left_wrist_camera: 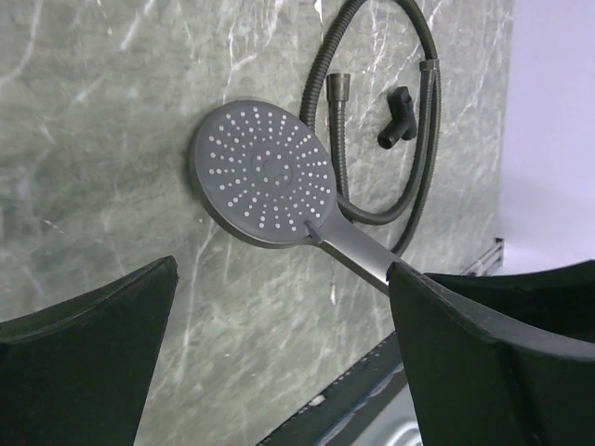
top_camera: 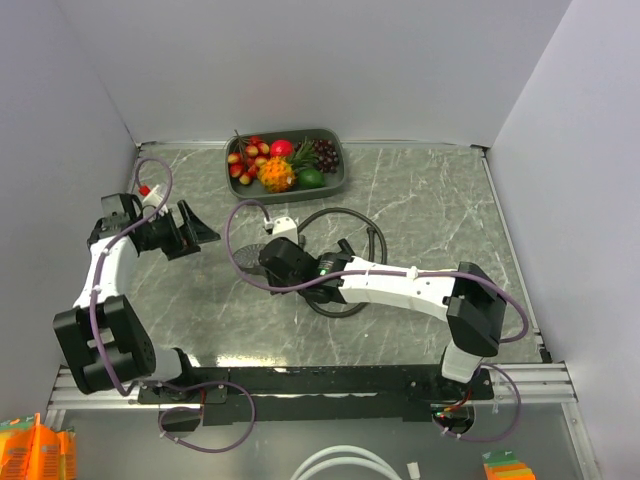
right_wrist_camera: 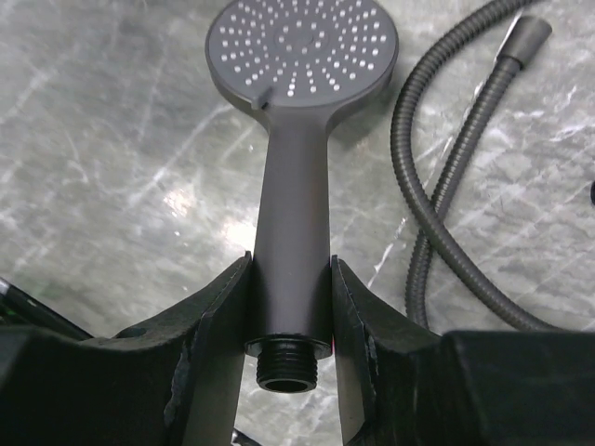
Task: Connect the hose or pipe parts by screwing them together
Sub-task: Pick up the bathroom fixture from the center of the board.
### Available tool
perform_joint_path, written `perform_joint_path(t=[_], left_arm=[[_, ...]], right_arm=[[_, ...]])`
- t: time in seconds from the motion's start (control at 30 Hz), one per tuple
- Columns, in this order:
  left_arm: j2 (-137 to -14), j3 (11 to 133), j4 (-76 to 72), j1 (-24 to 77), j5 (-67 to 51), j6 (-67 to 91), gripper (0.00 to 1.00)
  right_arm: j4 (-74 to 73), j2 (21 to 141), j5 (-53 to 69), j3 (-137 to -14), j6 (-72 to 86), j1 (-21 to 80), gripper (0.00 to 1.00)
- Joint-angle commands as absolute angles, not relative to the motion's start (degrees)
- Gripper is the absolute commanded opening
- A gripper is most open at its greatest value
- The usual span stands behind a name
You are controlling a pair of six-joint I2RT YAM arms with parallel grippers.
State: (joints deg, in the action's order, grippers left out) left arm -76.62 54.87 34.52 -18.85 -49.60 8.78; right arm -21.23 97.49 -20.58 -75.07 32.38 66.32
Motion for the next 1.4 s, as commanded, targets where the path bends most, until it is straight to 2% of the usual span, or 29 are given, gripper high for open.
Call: perform_joint_path(t=[0.0, 0.23, 0.63, 0.83, 1.17, 1.37], left_arm=[[-77.7, 53.8, 30.8, -18.6, -52.6, 13.0, 0.99], [-80.7, 53.8, 31.6, -18.0, -54.5, 16.7, 0.99], [-88.3, 54.2, 28.2, -14.2, -55.1, 20.9, 0.98], [-88.2, 55.0, 30.5, -14.6, -53.8, 18.6, 0.98], [-87.1, 57.3, 28.5, -20.3, -52.1, 20.3, 0.94], [-84.7, 58.6, 30.1, -21.8, -52.7, 20.2, 0.94]], right_arm=[[-17.8, 95.0, -24.0, -78.5, 33.9, 66.3, 0.0], [-13.5, 94.2, -28.2, -80.0, 31.6, 66.3, 0.0], [-7.3, 100.2, -28.9, -89.2, 26.2, 66.2, 0.0], [-11.2, 105.6, -29.3, -95.4, 24.3, 65.3, 0.0], [-6.7, 96.5, -28.6, -74.6, 25.7, 65.6, 0.0], [-12.1, 99.8, -25.9, -66.1, 33.1, 67.6, 0.0]])
